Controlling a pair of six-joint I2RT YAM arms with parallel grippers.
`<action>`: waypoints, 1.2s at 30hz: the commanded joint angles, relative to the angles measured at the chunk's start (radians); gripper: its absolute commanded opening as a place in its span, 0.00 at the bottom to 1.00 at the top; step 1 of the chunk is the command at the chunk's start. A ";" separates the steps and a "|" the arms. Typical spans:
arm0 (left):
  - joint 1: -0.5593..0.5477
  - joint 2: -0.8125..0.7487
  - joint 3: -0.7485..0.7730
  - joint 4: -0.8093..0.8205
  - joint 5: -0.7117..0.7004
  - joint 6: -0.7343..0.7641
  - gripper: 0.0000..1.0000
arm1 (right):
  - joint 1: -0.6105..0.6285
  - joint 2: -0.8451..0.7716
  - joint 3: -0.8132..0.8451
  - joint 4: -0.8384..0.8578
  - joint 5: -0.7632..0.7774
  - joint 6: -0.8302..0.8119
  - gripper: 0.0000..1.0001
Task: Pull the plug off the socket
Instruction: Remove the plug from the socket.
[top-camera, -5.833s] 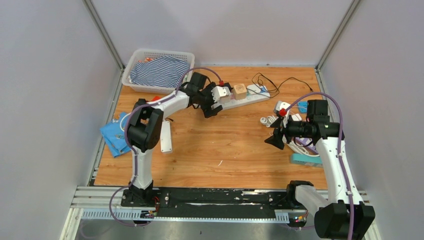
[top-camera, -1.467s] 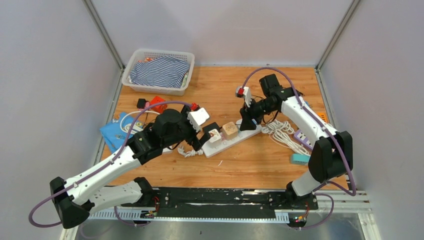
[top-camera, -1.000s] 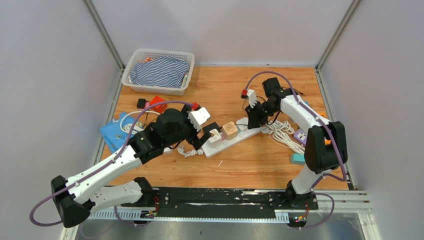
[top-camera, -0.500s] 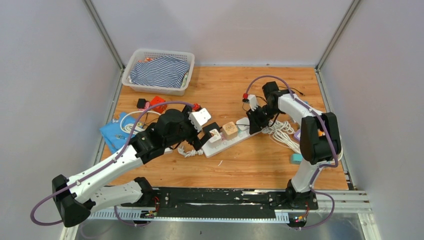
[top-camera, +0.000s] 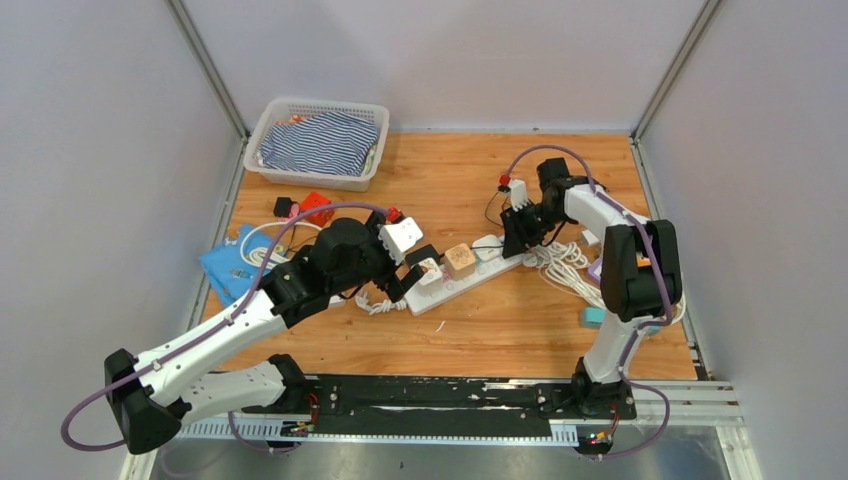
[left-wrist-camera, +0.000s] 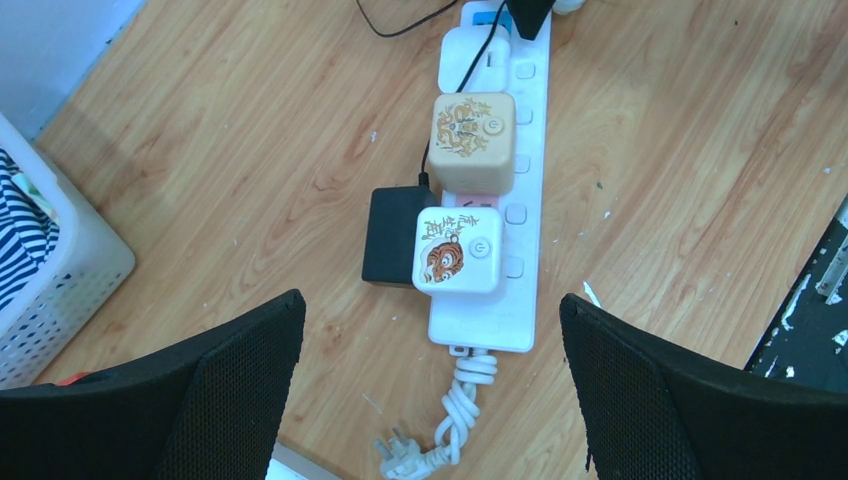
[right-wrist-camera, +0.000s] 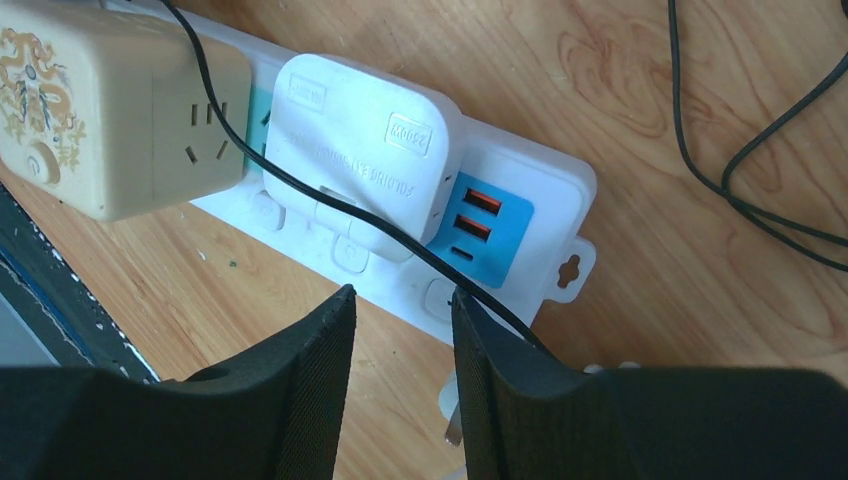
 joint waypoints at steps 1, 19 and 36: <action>0.004 0.005 -0.003 0.011 0.010 0.010 0.99 | -0.024 0.034 0.039 0.008 -0.032 0.041 0.44; 0.004 0.008 -0.009 0.013 0.009 0.020 0.99 | -0.023 0.171 0.185 0.030 -0.189 0.039 0.65; 0.005 0.008 -0.014 0.015 0.003 0.028 1.00 | 0.025 0.249 0.259 -0.118 -0.365 -0.082 0.63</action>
